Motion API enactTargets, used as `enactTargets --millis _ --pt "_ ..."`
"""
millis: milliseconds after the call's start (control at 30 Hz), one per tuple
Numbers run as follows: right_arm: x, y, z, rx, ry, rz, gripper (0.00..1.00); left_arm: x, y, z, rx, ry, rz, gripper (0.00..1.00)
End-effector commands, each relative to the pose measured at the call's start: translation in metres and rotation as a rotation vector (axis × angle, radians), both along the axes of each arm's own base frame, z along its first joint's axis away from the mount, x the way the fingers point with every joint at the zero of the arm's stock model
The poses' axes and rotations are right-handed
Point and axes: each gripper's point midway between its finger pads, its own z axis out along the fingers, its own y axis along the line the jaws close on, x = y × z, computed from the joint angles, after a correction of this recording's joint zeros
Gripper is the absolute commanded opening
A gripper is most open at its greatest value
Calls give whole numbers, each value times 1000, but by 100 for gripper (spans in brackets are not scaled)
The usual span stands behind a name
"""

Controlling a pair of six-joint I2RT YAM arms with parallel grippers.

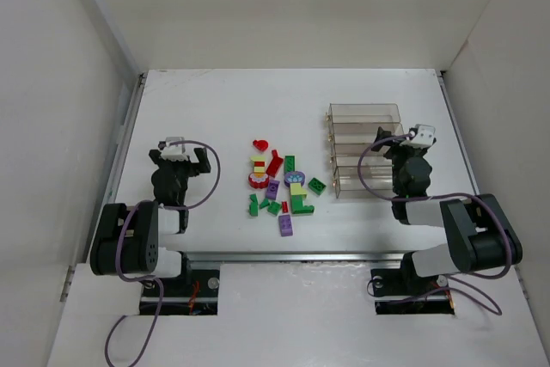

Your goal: Sort the legos into containers by color

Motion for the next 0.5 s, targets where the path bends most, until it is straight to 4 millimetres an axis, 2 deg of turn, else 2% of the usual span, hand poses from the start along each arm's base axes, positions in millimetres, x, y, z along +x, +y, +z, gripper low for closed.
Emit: enactTargets --millis 0,100,200,233,267,300,333,367,400,433,467 --pt "2 5 11 -7 -32 18 100 5 0 52 -2 -204 -5 100" --pt "11 7 23 -23 11 27 100 5 0 52 -2 -204 -5 100" --pt "31 16 48 -90 111 54 100 3 -6 51 17 -208 -29 100" --pt "33 27 64 -122 90 79 100 4 -8 64 29 -234 -43 100" --pt "37 34 92 -158 41 91 100 8 -13 69 44 -216 -75 100" --pt "37 39 111 -246 7 94 100 8 -35 38 99 -46 -223 100" --pt "38 48 125 -269 -15 96 100 26 -49 89 179 -119 -323 100" --pt "44 51 159 -276 -48 76 100 30 -63 100 267 -108 -443 100" --pt "53 53 167 -296 -28 62 100 29 -83 108 337 -100 -599 100" --pt "61 52 178 -311 -8 48 100 33 -79 88 380 28 -636 100" --pt "68 62 186 -345 20 58 100 55 -78 138 426 -33 -609 100"
